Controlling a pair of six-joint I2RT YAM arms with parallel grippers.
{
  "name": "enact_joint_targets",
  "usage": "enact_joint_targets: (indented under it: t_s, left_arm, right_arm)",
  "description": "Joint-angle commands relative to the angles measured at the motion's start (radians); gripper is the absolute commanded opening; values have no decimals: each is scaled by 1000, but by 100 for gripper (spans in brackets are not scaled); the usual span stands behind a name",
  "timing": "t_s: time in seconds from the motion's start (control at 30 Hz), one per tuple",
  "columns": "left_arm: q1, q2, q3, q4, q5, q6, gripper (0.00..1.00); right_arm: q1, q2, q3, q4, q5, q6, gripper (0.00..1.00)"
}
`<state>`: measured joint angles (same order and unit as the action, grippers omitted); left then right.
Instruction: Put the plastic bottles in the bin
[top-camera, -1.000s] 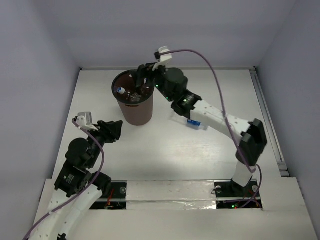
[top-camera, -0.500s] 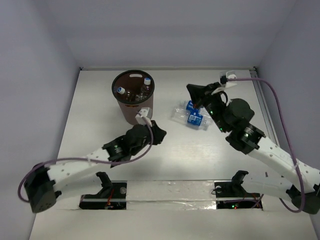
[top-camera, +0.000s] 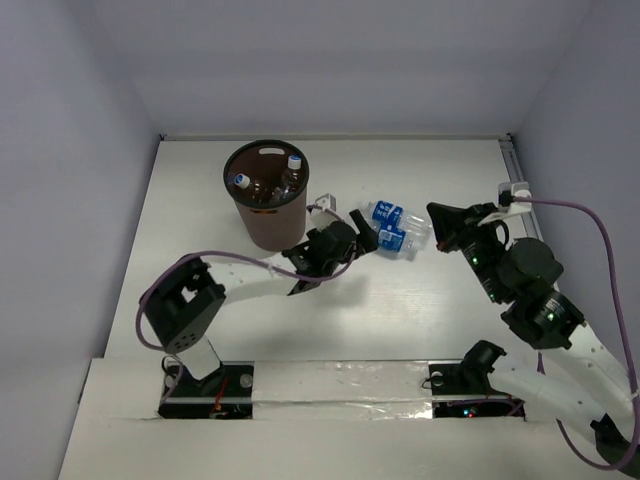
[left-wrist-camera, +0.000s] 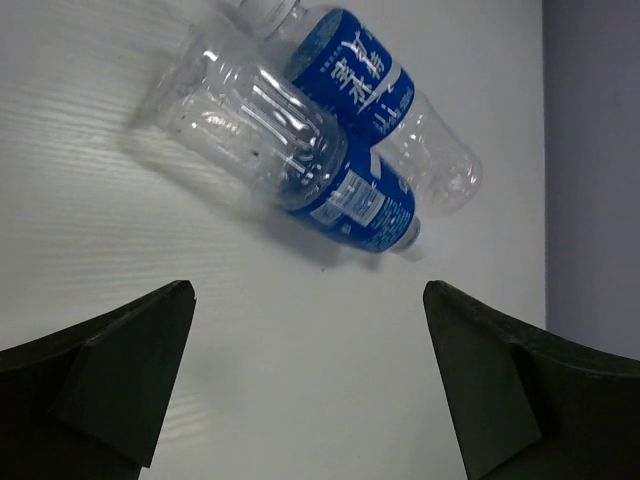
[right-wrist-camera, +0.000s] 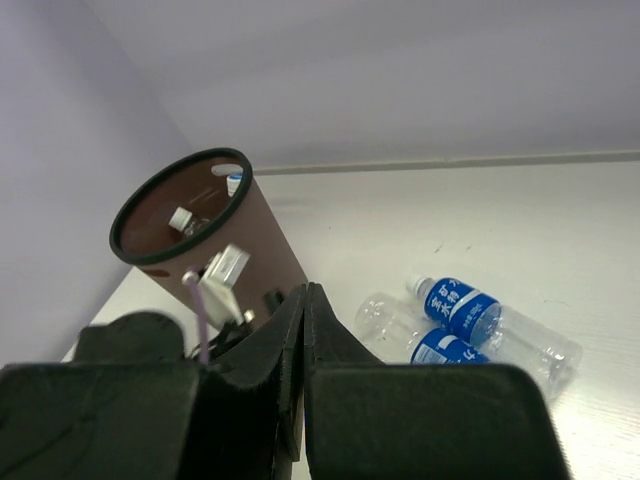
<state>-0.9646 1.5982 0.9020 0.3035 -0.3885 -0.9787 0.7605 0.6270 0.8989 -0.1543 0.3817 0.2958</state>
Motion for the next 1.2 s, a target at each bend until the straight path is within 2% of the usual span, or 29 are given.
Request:
enact_joint_targets:
  t_s: [0.0, 0.4, 1.07, 1.17]
  left_arm:
    - [41, 84, 81, 58, 37, -103, 99]
    - [108, 268, 215, 46, 25, -163, 99]
    - [178, 437, 337, -20, 57, -169, 99]
    - [178, 447, 333, -10, 62, -172, 93]
  right_arm:
    - [-3, -1, -18, -25, -50, 16, 1]
    - [-3, 8, -75, -1, -153, 37, 1]
    - [-3, 57, -84, 32, -208, 45, 1]
    - [-3, 62, -87, 39, -201, 46, 1]
